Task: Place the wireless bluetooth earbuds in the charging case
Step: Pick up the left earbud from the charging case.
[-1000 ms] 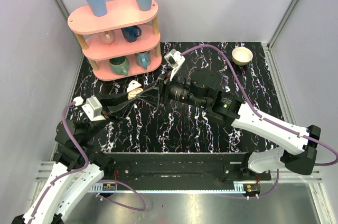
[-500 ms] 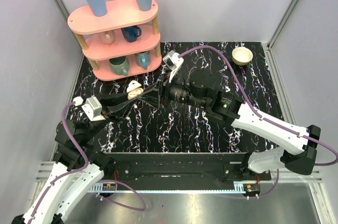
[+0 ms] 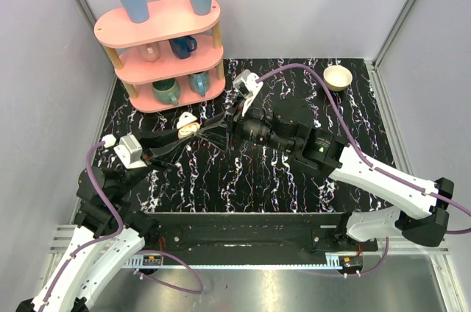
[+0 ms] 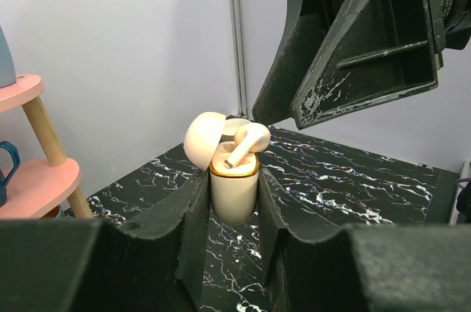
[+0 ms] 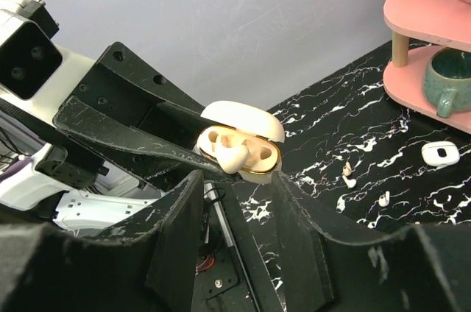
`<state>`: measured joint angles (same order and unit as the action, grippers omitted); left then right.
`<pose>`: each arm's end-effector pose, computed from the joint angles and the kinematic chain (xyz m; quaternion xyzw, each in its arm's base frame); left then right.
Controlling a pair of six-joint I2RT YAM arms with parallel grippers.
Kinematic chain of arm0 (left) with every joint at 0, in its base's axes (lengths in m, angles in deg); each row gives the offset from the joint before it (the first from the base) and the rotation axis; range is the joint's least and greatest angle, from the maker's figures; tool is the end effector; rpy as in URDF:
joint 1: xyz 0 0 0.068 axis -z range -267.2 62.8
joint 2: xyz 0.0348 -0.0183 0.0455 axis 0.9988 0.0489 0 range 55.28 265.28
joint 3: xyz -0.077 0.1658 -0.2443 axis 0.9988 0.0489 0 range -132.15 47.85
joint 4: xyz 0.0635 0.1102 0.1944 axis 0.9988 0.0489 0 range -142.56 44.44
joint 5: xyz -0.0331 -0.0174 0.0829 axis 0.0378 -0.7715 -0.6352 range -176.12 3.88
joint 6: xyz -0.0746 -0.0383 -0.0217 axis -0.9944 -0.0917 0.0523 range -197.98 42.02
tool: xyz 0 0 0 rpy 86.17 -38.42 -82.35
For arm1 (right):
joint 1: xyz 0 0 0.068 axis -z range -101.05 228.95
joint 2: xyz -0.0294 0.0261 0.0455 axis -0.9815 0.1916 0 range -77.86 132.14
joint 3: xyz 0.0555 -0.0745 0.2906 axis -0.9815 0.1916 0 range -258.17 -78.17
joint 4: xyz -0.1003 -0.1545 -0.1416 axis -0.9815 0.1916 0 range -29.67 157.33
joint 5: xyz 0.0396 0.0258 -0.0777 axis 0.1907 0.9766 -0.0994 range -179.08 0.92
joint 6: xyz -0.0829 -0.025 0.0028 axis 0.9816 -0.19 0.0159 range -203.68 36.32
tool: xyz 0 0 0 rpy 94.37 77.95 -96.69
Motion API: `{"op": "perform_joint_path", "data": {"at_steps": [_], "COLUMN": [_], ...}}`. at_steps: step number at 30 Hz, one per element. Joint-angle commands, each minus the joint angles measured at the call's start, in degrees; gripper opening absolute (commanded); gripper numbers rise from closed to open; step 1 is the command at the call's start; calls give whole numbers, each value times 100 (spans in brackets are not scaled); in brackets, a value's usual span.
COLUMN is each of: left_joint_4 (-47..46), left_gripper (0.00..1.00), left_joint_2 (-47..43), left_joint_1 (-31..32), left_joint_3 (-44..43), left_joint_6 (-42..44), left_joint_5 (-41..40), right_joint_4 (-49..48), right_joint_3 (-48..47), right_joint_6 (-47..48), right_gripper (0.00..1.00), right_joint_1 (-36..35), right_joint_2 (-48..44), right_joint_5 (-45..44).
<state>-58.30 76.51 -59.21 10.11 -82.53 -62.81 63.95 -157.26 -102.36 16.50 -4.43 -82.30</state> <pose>0.0426 -0.0569 0.3941 0.2751 0.5005 -0.3359 0.7490 0.1270 0.2630 0.4845 -0.2979 0.6274 0.4983 0.5190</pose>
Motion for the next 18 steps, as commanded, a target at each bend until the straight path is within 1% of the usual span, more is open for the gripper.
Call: {"op": "perform_joint_path", "data": {"at_steps": [1, 11, 12, 18], "left_joint_4": [-296, -296, -296, -305], "left_gripper": [0, 0, 0, 0], "left_joint_2": [47, 21, 30, 47], "left_joint_1": [-13, -21, -21, -21], "left_joint_3": [-14, -6, -6, -6], "left_joint_6": [-36, -45, -45, -45], "left_joint_5": [-46, -63, -46, -55], "right_joint_4": [-212, -300, -483, -695], "right_joint_3": [-256, -309, -300, -151], "right_joint_6": [224, 330, 338, 374], "right_gripper": [49, 48, 48, 47], "right_joint_1": [41, 41, 41, 41], "right_joint_2": [83, 233, 225, 137], "right_joint_5": [244, 446, 472, 446]}}
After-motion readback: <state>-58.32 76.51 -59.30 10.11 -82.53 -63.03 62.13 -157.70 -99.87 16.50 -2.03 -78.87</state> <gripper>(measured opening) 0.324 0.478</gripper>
